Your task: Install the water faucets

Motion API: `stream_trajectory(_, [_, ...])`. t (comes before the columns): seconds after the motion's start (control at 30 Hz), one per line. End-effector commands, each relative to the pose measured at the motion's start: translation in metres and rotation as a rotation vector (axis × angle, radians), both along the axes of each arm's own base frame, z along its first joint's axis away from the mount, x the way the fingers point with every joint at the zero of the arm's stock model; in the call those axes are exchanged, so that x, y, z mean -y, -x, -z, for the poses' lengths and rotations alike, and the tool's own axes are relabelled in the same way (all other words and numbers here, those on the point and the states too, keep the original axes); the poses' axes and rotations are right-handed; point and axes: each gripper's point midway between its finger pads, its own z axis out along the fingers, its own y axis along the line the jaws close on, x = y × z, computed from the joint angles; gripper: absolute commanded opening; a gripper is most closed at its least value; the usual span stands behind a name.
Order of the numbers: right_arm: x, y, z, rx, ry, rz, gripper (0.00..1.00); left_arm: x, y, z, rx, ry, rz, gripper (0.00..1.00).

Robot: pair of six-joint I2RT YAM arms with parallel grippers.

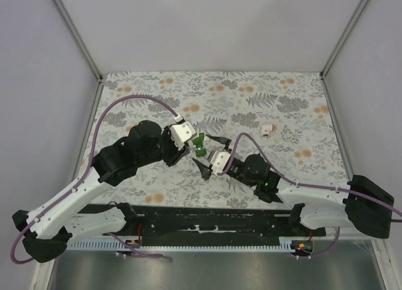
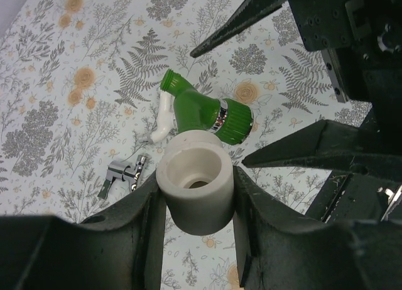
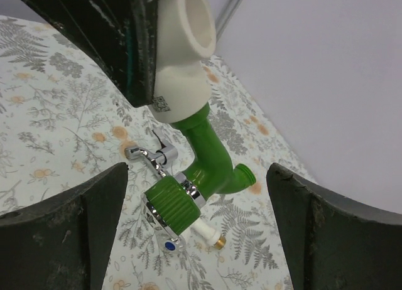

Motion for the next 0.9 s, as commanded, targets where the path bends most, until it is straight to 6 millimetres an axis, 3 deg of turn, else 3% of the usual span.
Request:
stream_trajectory(0.0, [0.001, -0.009, -0.015, 0.165, 0.005, 0.138, 0.98, 0.006, -0.001, -0.033, 0.01, 0.101, -0.027, 0.02])
stream_trajectory(0.2, [-0.004, -0.018, -0.01, 0.294, 0.006, 0.291, 0.94, 0.011, 0.003, -0.038, -0.013, 0.13, -0.019, 0.02])
stream_trajectory(0.43, [-0.005, -0.03, -0.007, 0.377, -0.002, 0.427, 0.83, 0.014, 0.007, -0.04, -0.05, 0.155, -0.015, 0.02])
stream_trajectory(0.53, [-0.006, -0.026, -0.013, 0.364, -0.039, 0.398, 0.69, 0.012, 0.009, -0.034, -0.062, 0.136, -0.014, 0.02])
stream_trajectory(0.57, [-0.006, -0.024, -0.016, 0.366, -0.051, 0.385, 0.61, 0.011, 0.009, -0.032, -0.064, 0.129, -0.014, 0.02])
stream_trajectory(0.6, [-0.006, -0.022, -0.019, 0.367, -0.062, 0.371, 0.47, 0.011, 0.01, -0.03, -0.068, 0.122, -0.009, 0.02])
stream_trajectory(0.67, [-0.004, -0.018, -0.022, 0.36, -0.083, 0.354, 0.34, 0.012, 0.013, -0.025, -0.083, 0.116, 0.005, 0.02])
stream_trajectory(0.77, [-0.002, -0.01, -0.031, 0.331, -0.114, 0.297, 0.22, 0.014, 0.02, -0.021, -0.095, 0.109, 0.049, 0.02])
stream_trajectory(0.87, [-0.003, -0.002, -0.03, 0.235, -0.09, 0.171, 0.18, 0.012, 0.025, -0.012, -0.082, 0.065, 0.102, 0.02])
